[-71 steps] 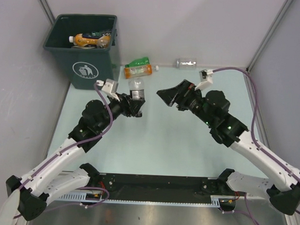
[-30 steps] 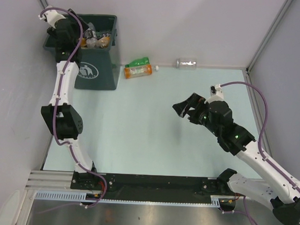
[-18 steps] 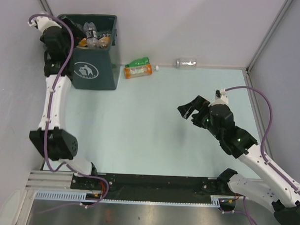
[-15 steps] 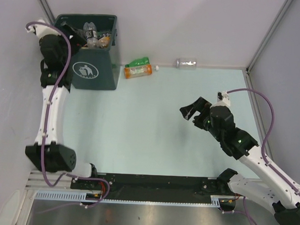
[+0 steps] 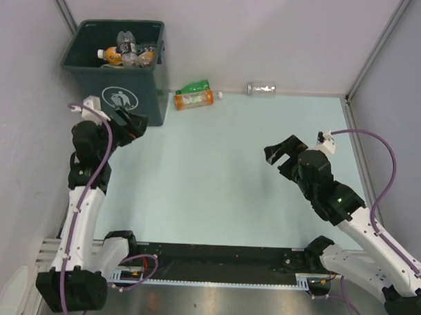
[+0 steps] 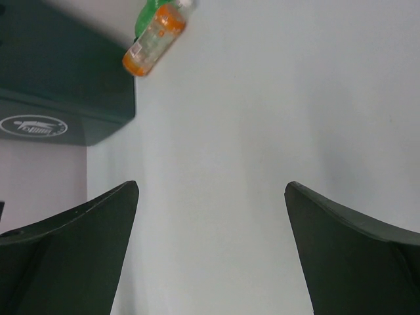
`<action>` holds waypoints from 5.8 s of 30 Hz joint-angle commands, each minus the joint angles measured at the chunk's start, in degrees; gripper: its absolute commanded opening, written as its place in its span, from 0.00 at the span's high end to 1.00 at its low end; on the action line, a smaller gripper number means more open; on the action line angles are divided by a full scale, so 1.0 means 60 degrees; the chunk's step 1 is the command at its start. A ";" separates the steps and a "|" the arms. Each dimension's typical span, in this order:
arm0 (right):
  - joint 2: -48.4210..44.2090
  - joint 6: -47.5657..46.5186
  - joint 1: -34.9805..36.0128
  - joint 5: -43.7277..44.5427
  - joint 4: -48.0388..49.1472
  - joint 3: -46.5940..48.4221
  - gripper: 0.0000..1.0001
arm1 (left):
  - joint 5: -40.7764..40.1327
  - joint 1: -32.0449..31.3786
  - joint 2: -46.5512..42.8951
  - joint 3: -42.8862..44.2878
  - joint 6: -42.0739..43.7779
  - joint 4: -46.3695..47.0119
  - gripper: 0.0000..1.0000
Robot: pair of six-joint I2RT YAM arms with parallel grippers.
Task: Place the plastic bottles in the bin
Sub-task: Pick up the plastic bottle from the corner of the board, then place the plastic bottle in the trash bin.
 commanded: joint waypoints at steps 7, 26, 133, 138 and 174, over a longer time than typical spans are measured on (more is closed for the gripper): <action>0.1790 -0.0296 -0.1667 -0.0041 0.2359 0.0046 0.01 | 0.1330 -0.0268 -0.2287 -0.2426 -0.0097 0.0842 0.00; 1.0183 0.1284 -0.3561 -0.1685 0.8016 0.3617 0.00 | 0.2034 -0.0561 -0.1616 -0.2734 -0.0595 0.1909 0.00; 0.4444 -0.2405 0.1126 -0.5902 0.3841 0.2932 1.00 | 0.4085 -0.5834 -0.0296 -0.2780 0.0107 0.5209 0.00; 0.4459 -0.2317 0.1287 -0.6166 0.4046 0.2859 0.98 | 0.3719 -0.6054 0.0172 -0.2734 0.0005 0.5456 0.14; 0.2849 -0.1951 0.1375 -0.4585 0.3213 0.2126 0.00 | -0.1011 -0.6245 -0.0794 -0.1066 0.1425 0.1228 0.63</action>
